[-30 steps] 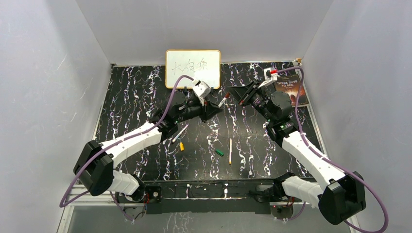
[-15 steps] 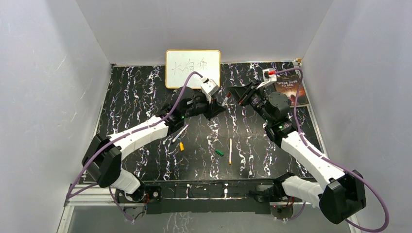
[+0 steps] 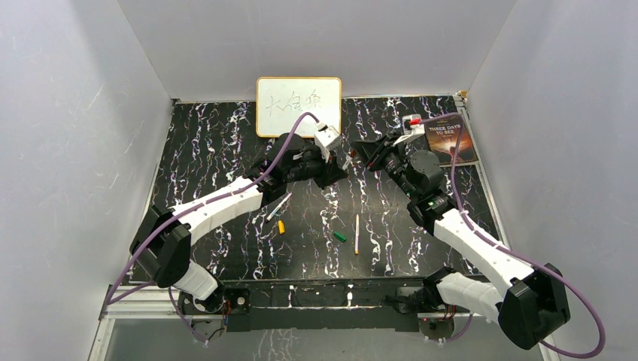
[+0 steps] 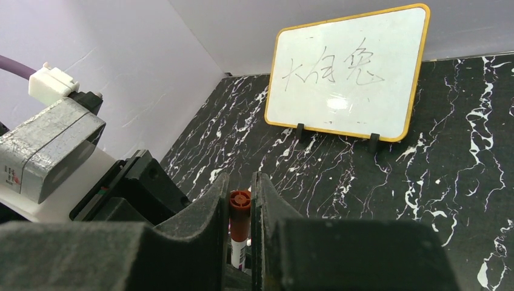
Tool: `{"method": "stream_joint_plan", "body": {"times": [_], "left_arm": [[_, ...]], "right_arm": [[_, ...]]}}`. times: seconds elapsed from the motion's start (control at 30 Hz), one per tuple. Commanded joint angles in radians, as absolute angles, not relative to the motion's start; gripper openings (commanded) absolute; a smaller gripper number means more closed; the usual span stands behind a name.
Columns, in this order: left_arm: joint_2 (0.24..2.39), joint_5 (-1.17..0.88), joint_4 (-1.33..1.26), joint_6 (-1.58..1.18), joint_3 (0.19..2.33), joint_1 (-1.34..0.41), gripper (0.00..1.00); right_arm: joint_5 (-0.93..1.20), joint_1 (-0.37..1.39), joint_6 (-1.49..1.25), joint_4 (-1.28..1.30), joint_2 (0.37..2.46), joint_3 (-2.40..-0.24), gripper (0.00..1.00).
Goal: Insert the pens into the pen caps
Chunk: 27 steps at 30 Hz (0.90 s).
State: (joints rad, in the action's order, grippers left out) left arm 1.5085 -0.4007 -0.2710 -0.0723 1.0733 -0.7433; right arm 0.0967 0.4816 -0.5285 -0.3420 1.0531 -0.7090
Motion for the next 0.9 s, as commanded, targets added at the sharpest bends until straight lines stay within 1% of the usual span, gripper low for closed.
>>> {"method": "stream_joint_plan", "body": {"times": [0.0, 0.33, 0.87], "left_arm": [[1.424, -0.319, -0.66, -0.095, 1.234, -0.705, 0.0], [1.452, -0.328, -0.73, -0.133, 1.278, -0.685, 0.0], [1.489, -0.352, -0.777, -0.167, 1.364, -0.639, 0.0]], "right_arm": [[0.308, 0.578, -0.523, -0.002, 1.101, -0.61, 0.0], [0.266, 0.656, -0.558, -0.038, 1.141, -0.552, 0.0], [0.252, 0.687, -0.568, -0.035, 1.171, -0.483, 0.0]]}}
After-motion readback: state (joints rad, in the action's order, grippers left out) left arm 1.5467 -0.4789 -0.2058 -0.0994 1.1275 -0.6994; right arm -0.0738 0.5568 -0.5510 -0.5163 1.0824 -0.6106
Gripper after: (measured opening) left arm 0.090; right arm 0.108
